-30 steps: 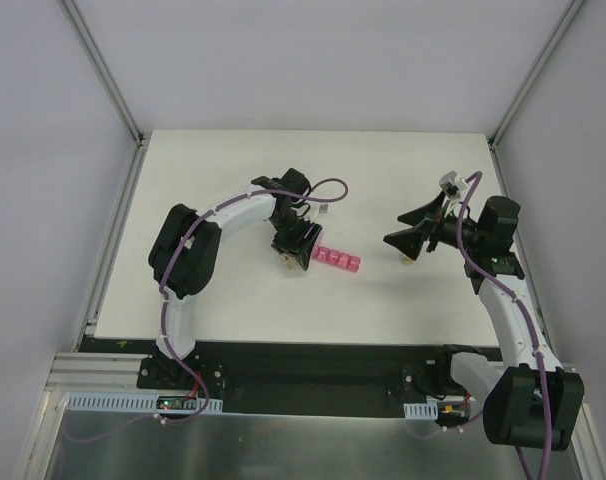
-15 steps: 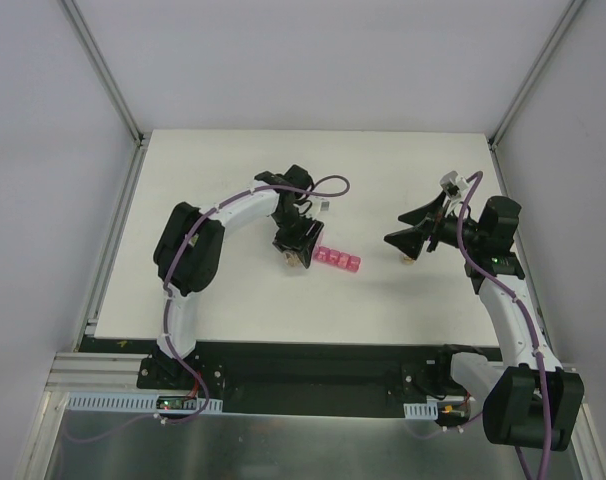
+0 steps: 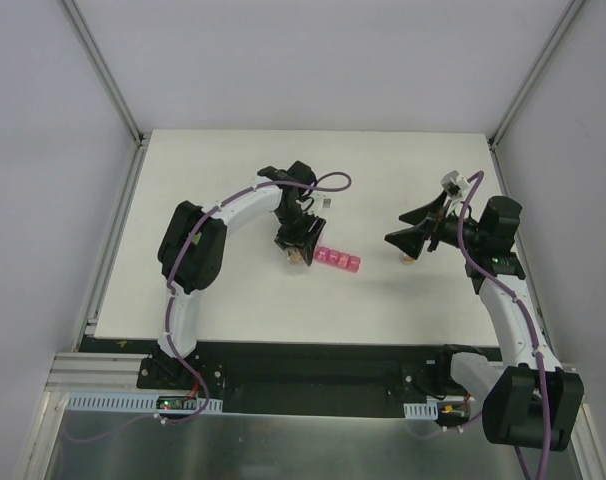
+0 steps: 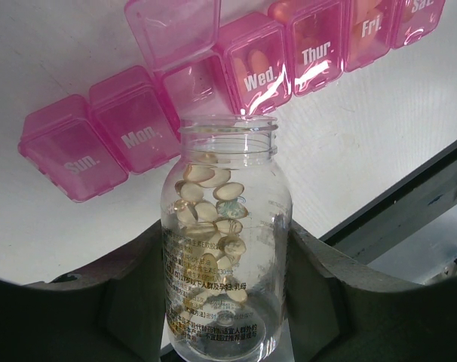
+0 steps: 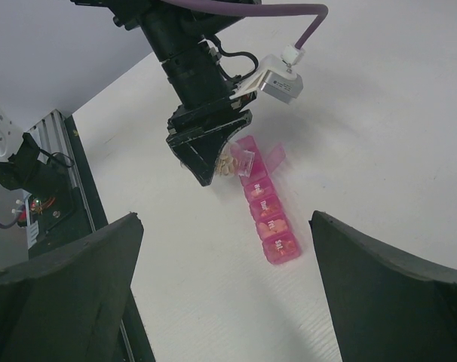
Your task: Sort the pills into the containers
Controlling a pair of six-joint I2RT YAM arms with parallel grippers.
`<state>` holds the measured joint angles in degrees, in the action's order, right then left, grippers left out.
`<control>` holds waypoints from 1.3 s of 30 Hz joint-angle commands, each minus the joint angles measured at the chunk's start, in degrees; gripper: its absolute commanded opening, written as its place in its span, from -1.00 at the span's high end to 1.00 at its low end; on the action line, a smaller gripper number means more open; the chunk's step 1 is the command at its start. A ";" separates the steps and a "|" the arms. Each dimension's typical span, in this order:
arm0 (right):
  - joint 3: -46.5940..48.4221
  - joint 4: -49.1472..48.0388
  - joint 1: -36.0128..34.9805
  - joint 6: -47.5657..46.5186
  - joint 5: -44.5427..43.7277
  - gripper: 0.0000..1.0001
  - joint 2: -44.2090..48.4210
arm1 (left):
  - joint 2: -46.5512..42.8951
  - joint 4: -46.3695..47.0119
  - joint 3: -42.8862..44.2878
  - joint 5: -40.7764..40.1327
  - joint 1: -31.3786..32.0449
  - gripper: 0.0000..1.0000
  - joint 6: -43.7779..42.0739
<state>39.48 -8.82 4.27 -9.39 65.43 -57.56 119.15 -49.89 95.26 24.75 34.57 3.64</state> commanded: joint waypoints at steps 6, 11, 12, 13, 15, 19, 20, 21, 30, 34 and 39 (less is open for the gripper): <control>-0.46 -3.92 0.82 0.77 2.16 -0.93 0.26 | 2.05 -4.60 3.44 -1.20 0.50 1.00 0.76; -0.55 -4.19 0.82 1.04 2.16 -0.93 0.26 | 3.01 -5.74 4.58 -1.37 0.50 1.00 1.11; -0.55 -4.10 0.91 0.95 2.16 -0.93 0.26 | 3.10 -5.92 4.67 -1.29 0.50 1.00 1.11; -0.55 -4.19 0.83 1.12 2.16 -0.93 0.26 | 3.10 -6.10 4.93 -1.29 0.59 1.00 1.11; -0.64 -4.28 0.91 1.04 2.33 -0.93 0.34 | 3.37 -6.27 5.11 -1.37 0.50 1.00 1.11; -0.64 -4.45 0.91 1.21 2.25 -0.93 0.26 | 3.63 -6.80 5.81 -1.55 0.50 1.00 1.37; -0.64 -4.45 1.00 1.21 2.25 -0.93 0.34 | 3.80 -6.98 5.90 -1.64 0.41 1.00 1.81; -0.64 -4.45 1.00 1.30 2.25 -0.93 0.26 | 3.89 -7.15 6.16 -1.64 0.41 1.00 1.98; -0.72 -4.63 1.18 1.56 2.33 -0.93 0.34 | 4.86 -8.64 7.65 -1.20 0.41 1.00 2.34; -0.81 -4.80 1.26 1.65 2.42 -0.93 0.34 | 5.65 -9.35 8.10 -1.02 0.41 1.00 2.51; -0.81 -5.07 1.35 1.83 2.60 -0.93 0.52 | 5.92 -9.79 8.45 -0.67 0.50 1.00 2.60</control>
<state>38.54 -10.90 4.99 -7.90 65.89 -57.56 124.60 -56.77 101.75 23.59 34.57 5.37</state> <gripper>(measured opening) 0.967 0.513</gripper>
